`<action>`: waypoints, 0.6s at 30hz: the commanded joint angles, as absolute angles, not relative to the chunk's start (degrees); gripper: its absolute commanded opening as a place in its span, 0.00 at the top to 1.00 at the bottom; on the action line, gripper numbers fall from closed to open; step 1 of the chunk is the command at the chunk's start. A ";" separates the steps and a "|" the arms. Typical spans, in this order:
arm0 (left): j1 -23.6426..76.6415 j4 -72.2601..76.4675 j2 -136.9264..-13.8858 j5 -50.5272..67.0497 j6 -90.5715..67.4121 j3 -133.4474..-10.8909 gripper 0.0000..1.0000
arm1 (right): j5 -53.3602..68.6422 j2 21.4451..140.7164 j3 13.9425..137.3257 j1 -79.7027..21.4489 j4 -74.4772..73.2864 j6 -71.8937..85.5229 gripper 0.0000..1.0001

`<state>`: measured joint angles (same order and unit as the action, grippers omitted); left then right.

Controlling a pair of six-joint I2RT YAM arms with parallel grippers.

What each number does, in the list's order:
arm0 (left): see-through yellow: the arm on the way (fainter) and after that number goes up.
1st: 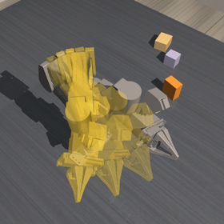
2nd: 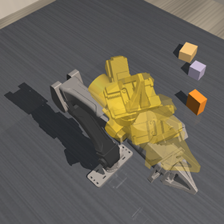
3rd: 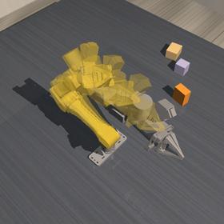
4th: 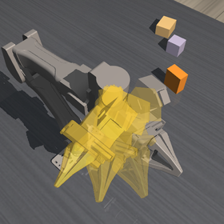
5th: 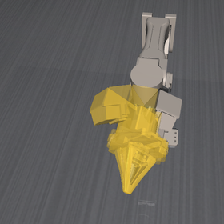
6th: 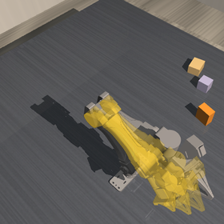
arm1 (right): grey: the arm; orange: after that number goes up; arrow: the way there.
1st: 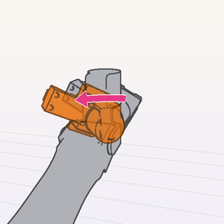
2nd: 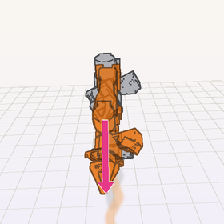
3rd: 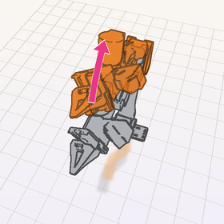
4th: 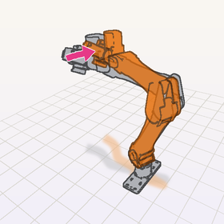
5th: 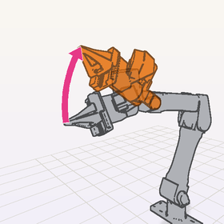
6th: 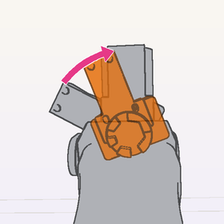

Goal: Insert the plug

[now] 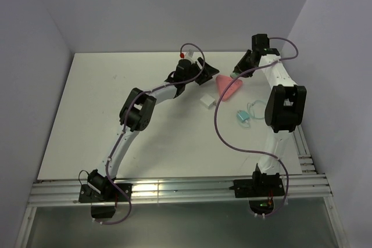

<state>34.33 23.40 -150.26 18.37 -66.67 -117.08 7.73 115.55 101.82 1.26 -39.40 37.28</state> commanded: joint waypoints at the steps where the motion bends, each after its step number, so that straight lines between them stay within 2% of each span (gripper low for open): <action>1: 34.37 24.43 -150.73 19.43 -67.06 -119.44 0.27 | 11.41 116.28 105.03 2.28 -42.80 35.33 1.00; 7: 34.37 23.90 -150.73 19.34 -66.01 -119.62 0.27 | 14.15 116.10 102.57 4.39 -42.10 34.89 1.00; 18: 34.37 24.87 -152.84 19.42 -67.50 -121.28 0.28 | 18.63 120.49 106.78 7.47 -48.24 31.20 1.00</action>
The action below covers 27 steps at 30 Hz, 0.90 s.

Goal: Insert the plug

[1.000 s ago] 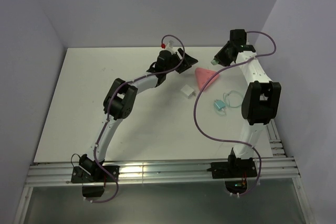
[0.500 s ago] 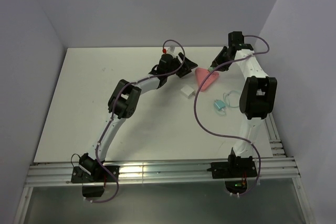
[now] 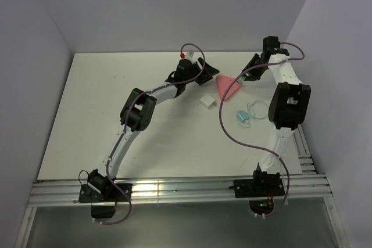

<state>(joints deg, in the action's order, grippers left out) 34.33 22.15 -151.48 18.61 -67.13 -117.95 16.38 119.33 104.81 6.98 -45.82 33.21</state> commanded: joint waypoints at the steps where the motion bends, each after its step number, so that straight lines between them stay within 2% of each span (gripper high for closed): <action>1: 34.37 24.53 -153.19 19.34 -67.50 -121.72 0.28 | 19.15 121.11 108.01 7.38 -48.60 30.85 1.00; 6: 34.37 25.05 -153.81 19.60 -68.03 -122.26 0.28 | 19.86 125.15 112.32 7.30 -50.36 30.15 1.00; 27: 34.89 25.49 -155.30 20.04 -68.73 -123.93 0.28 | 16.88 127.70 115.92 5.80 -51.85 29.79 1.00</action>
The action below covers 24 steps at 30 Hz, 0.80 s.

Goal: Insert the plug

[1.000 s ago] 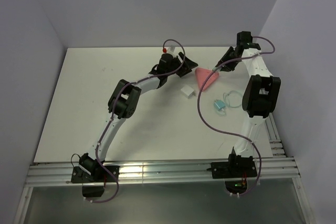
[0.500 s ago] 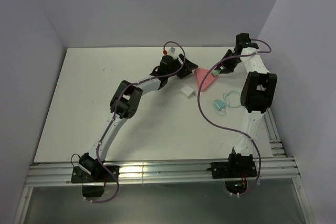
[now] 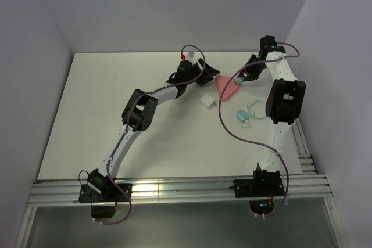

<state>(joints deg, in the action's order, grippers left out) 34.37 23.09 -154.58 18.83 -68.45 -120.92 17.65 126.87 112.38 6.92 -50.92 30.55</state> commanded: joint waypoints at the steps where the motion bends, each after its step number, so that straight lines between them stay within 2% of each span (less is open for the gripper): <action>1: 34.89 25.31 -155.39 19.95 -68.73 -124.01 0.28 | 16.79 127.97 116.71 5.54 -52.20 29.79 1.00; 12: 35.59 25.31 -156.01 20.83 -69.35 -123.75 0.31 | 14.33 128.15 116.72 4.83 -53.09 29.79 1.00; 24: 35.95 27.60 -151.96 20.65 -68.64 -116.28 0.32 | 15.46 127.79 114.96 4.92 -51.86 29.79 1.00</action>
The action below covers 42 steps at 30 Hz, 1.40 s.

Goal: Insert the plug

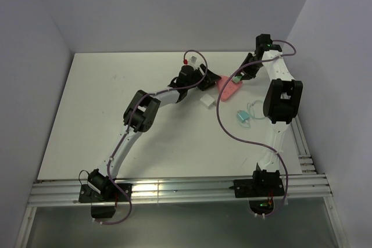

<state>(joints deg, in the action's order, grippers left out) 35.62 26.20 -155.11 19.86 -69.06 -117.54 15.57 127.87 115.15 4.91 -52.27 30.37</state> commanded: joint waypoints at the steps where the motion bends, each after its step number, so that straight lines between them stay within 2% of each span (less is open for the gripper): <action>1: 35.95 27.60 -152.31 20.83 -68.73 -116.37 0.35 | 15.64 127.79 114.96 4.92 -51.68 29.79 1.00; 7: 36.30 28.74 -153.19 22.94 -70.32 -117.33 0.43 | 15.82 128.32 114.96 4.92 -51.86 29.97 1.00; 14: 37.18 27.16 -150.56 21.71 -68.55 -115.14 0.40 | 16.78 127.97 115.14 5.10 -51.50 30.15 1.00; 24: 37.27 29.97 -153.81 24.17 -72.77 -117.51 0.46 | 17.93 127.79 114.17 5.10 -50.72 30.59 1.00; 29: 37.27 33.14 -152.93 22.94 -73.30 -114.79 0.56 | 18.54 127.36 113.38 5.10 -50.45 30.67 1.00; 30: 37.35 32.61 -152.67 22.42 -72.60 -114.79 0.62 | 18.63 127.18 113.20 5.10 -50.10 30.85 1.00; 35: 37.27 29.36 -152.32 21.10 -70.76 -115.75 0.80 | 18.37 125.33 112.59 5.10 -49.83 30.85 1.00; 36: 37.27 27.70 -152.05 20.75 -69.97 -115.49 0.89 | 18.37 125.07 112.59 5.10 -50.01 30.94 1.00; 38: 37.27 24.19 -151.79 19.43 -68.56 -115.84 1.00 | 18.11 124.02 112.15 5.10 -49.83 30.85 1.00; 42: 37.27 16.62 -151.61 17.67 -64.70 -117.07 1.00 | 18.37 122.61 111.80 5.27 -50.01 30.76 1.00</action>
<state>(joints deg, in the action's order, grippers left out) 37.01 25.58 -154.52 21.21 -70.41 -115.37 18.72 126.67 112.36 5.08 -50.17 31.03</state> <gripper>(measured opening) 0.377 0.376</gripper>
